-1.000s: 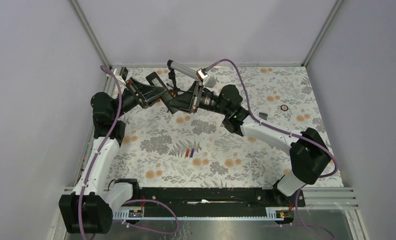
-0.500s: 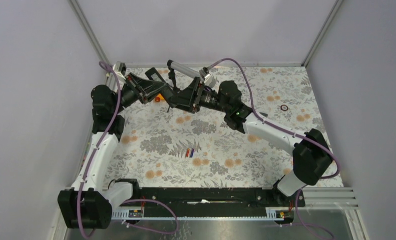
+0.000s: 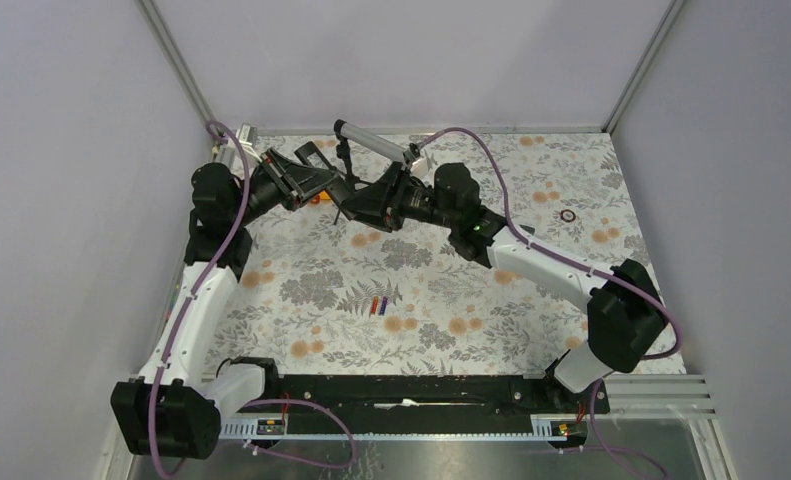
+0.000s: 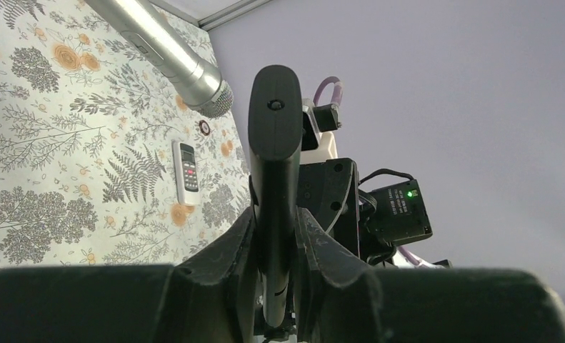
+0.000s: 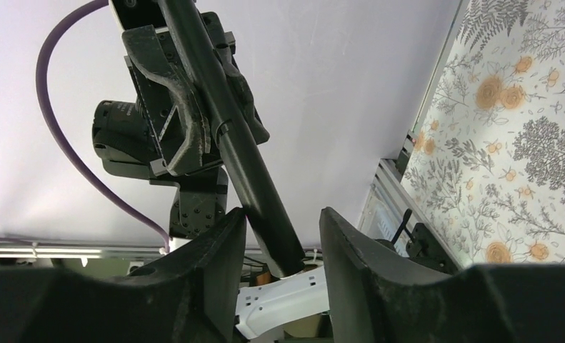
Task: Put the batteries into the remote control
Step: Remove the battery cover from the remote control.
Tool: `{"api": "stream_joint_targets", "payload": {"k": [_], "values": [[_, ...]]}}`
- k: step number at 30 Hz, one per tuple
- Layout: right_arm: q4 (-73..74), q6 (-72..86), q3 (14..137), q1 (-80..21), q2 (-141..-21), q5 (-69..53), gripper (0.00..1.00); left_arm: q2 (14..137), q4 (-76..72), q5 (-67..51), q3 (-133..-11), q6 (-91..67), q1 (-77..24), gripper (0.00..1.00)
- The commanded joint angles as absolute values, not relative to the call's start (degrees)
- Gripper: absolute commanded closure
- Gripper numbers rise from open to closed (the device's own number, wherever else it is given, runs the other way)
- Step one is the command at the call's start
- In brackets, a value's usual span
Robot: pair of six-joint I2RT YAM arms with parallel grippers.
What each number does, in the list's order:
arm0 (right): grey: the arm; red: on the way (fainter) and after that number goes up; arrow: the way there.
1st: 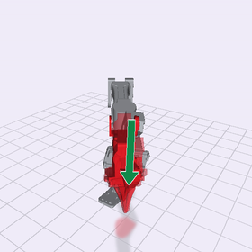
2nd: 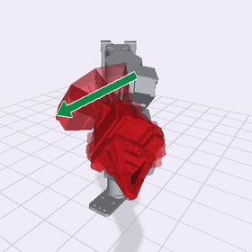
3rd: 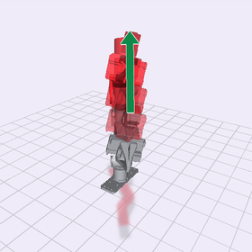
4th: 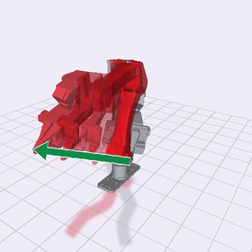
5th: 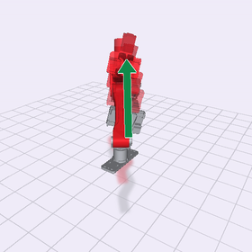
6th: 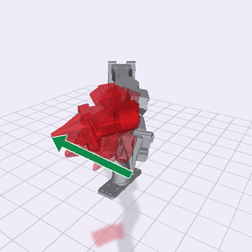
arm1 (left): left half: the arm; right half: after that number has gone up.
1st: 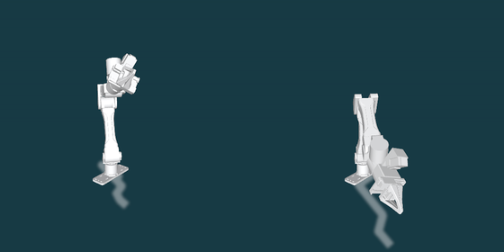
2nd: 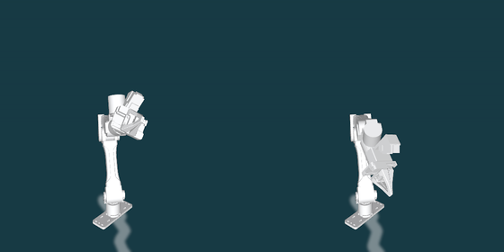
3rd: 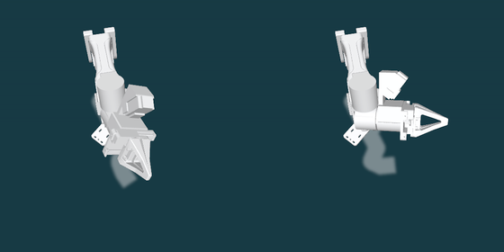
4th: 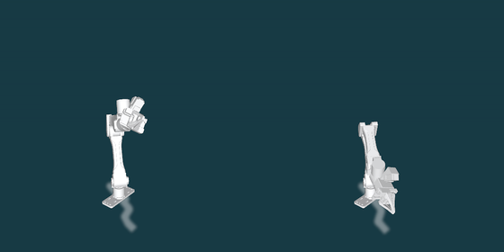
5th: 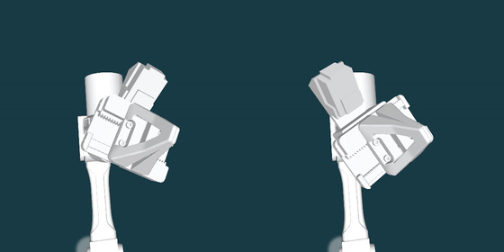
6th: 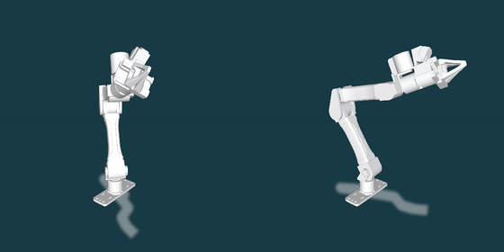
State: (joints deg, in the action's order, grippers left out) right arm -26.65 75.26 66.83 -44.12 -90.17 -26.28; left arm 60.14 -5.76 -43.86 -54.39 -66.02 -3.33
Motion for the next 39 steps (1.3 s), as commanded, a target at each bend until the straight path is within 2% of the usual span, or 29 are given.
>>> {"api": "stream_joint_targets", "payload": {"k": [1, 5, 7, 12, 15, 19, 24, 27, 31, 39], "values": [[-24.09, 77.31, 65.93, -44.03, -87.06, -24.26, 0.54, 58.97, -7.89, -42.53, -58.58, -63.35, -3.6, 1.0], [-20.0, 75.15, 66.5, -44.03, -85.79, -22.2, 0.72, 59.36, -7.34, -42.57, -58.86, -63.35, -3.6, 1.0], [-19.39, 74.06, 66.72, -43.99, -85.45, -21.72, 0.76, 59.37, -6.5, -42.21, -58.76, -62.86, -3.6, 1.0], [-18.35, 73.88, 67.52, -43.99, -85.22, -22.42, 0.73, 59.22, -3.29, -40.76, -58.64, -58.89, -3.6, 1.0], [-19.28, 75.06, 66.71, -44.02, -85.19, -22.95, 0.65, 59.35, -3.14, -40.55, -58.6, -58.41, -3.6, 1.0], [-20.71, 76.02, 65.51, -44.03, -85.66, -23.37, 0.59, 59.5, -3.61, -40.87, -59.37, -59.48, -3.6, 1.0], [-21.24, 75.19, 63.54, -44.02, -86.53, -22.63, 0.58, 59.58, -3.09, -40.86, -59.76, -59.17, -3.6, 1.0], [-22.89, 75.41, 63.15, -44.02, -86.62, -22.68, 0.63, 59.64, -3.23, -40.86, -59.64, -59.13, -3.6, 1.0], [-23.03, 75.02, 63.93, -44.02, -86.18, -22.52, 0.76, 59.71, -2.13, -40.42, -59.83, -57.68, -3.6, 1.0], [-25.53, 74.73, 64.28, -44.02, -85.07, -22.42, 0.82, 59.79, -0.09, -37.74, -59.27, -52.16, -3.6, 1.0]]}}
